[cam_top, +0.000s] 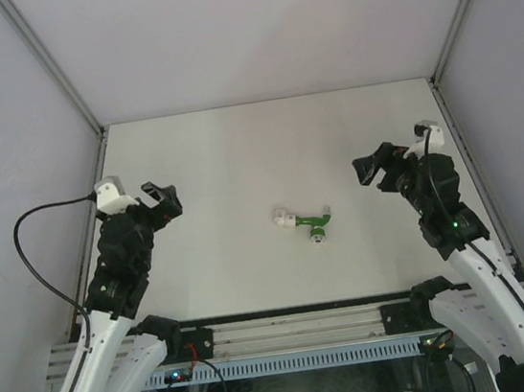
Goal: Install the water faucets
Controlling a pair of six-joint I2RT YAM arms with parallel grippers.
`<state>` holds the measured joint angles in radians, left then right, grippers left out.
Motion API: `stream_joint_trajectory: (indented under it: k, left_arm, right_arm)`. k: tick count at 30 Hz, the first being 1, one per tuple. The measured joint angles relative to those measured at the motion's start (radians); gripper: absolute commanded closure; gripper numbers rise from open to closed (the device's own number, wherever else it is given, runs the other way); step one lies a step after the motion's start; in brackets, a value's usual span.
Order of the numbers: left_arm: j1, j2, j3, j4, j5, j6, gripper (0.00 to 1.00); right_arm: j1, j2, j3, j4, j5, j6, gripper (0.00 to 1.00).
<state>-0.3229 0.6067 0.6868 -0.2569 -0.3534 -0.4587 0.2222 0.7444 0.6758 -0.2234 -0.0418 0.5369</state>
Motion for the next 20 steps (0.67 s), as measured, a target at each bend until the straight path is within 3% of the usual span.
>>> stream_joint_trajectory:
  k: [2, 3, 13, 20]
  left_arm:
    - [0.008, -0.006, 0.005, -0.019, -0.034, 0.010, 0.00]
    - [0.012, -0.006, 0.006, -0.022, -0.039, 0.012, 0.00]
    - [0.020, -0.012, 0.170, -0.122, -0.225, 0.077, 0.00]
    - [0.020, -0.076, 0.242, -0.138, -0.250, 0.097, 0.00]
  right_arm:
    - [0.000, -0.030, 0.044, -0.011, 0.023, -0.050, 0.01]
    - [0.000, -0.044, 0.078, -0.024, 0.039, -0.080, 0.00]
    - [0.000, -0.042, 0.422, -0.164, 0.127, -0.270, 0.00]
    - [0.000, -0.097, 0.447, -0.201, 0.218, -0.276, 0.00]
